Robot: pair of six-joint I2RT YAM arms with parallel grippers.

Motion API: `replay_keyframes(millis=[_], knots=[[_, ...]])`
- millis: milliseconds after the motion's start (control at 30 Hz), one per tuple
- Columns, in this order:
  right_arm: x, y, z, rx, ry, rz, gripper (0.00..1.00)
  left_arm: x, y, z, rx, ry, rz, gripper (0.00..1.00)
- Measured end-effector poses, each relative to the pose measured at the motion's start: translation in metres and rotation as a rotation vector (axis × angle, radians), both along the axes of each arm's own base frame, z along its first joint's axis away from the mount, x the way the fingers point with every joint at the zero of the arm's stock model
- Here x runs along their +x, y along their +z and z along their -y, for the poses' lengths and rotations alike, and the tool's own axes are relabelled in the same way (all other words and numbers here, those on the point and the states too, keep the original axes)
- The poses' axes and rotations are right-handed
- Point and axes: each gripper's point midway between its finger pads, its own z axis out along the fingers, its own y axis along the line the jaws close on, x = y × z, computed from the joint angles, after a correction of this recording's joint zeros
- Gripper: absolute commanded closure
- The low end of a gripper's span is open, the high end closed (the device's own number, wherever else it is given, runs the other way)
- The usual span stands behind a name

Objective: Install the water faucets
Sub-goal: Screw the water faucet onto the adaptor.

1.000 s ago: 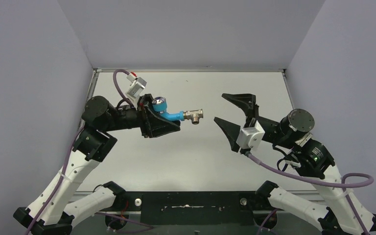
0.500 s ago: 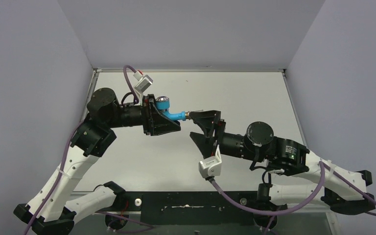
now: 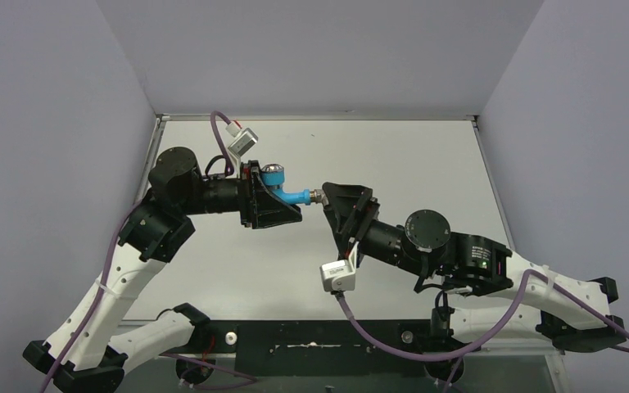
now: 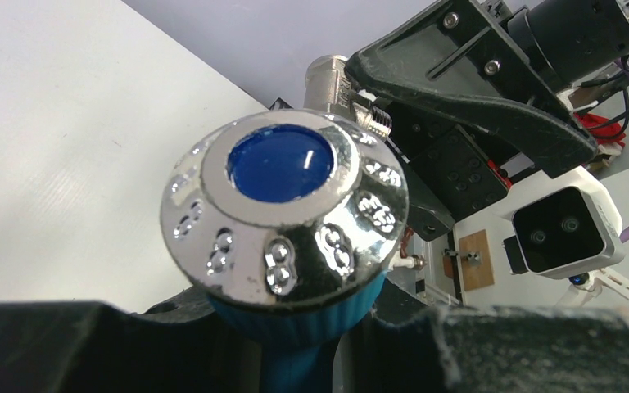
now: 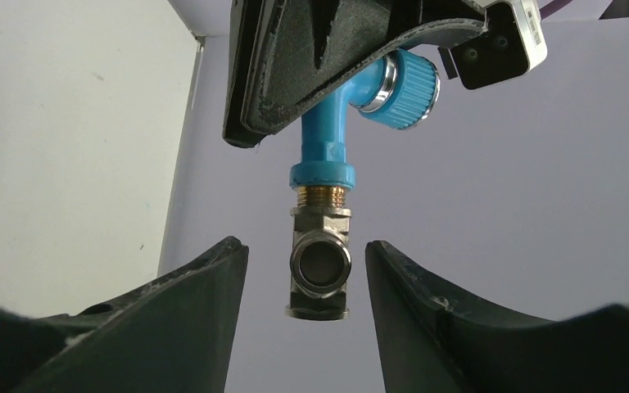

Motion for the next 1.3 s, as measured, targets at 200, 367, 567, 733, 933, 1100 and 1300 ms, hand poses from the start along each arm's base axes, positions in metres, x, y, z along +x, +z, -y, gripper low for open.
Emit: replay_keyframes(millis=[200, 367, 567, 733, 933, 1100, 1300], knots=[[0.0, -0.003, -0.005, -0.009, 0.001, -0.002, 0.58, 0.0, -0.002, 0.0, 0.005, 0.0, -0.006, 1.0], [0.001, -0.001, -0.007, 0.011, -0.006, -0.01, 0.79, -0.001, -0.004, -0.001, 0.015, -0.002, -0.003, 1.0], [0.002, -0.003, -0.007, 0.032, -0.026, -0.052, 1.0, -0.001, -0.007, -0.002, 0.027, -0.015, 0.042, 1.0], [0.001, -0.01, -0.013, 0.051, -0.048, -0.161, 1.0, 0.002, -0.016, -0.008, 0.076, -0.01, 0.153, 1.0], [-0.002, -0.023, -0.022, 0.1, -0.11, -0.423, 1.0, 0.003, -0.029, -0.019, 0.146, -0.005, 0.339, 1.0], [-0.007, -0.035, -0.025, 0.131, -0.156, -0.606, 1.0, 0.005, -0.038, -0.024, 0.191, -0.016, 0.457, 1.0], [-0.019, -0.052, -0.027, 0.15, -0.172, -0.811, 1.0, 0.002, -0.054, -0.027, 0.229, -0.074, 0.588, 1.0]])
